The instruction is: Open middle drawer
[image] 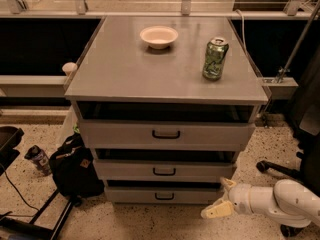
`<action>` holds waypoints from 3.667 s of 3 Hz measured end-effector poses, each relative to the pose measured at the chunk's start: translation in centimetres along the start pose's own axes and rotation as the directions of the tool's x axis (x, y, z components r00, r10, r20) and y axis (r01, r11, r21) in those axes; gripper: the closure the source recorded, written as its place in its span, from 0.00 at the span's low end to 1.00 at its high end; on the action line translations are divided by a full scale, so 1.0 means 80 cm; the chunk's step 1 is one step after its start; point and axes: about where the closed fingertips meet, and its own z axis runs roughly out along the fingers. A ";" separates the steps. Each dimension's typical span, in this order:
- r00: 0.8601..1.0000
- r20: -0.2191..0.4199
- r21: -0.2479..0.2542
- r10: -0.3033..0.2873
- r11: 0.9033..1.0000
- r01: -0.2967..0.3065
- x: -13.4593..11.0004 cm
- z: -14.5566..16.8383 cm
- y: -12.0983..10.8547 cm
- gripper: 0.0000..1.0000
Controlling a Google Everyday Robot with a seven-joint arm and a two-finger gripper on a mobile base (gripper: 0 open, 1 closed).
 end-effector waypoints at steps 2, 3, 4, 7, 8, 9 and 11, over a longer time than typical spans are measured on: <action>0.949 -0.168 0.063 -0.267 0.958 0.281 -0.098 0.045 0.096 0.00; 0.921 -0.238 0.092 -0.309 0.937 0.338 -0.121 0.065 0.133 0.00; 0.921 -0.238 0.092 -0.309 0.937 0.338 -0.121 0.065 0.133 0.00; 0.975 0.002 -0.073 -0.222 0.972 0.221 -0.121 0.080 0.074 0.00; 0.975 0.001 -0.073 -0.222 0.972 0.221 -0.121 0.080 0.074 0.00; 0.980 -0.005 -0.087 -0.201 0.976 0.199 -0.131 0.106 0.061 0.00; 0.986 0.132 -0.192 -0.104 0.973 0.128 -0.174 0.156 0.047 0.00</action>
Offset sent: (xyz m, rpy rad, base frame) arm 0.0731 0.0663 0.1065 -0.7847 -0.4776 -0.3601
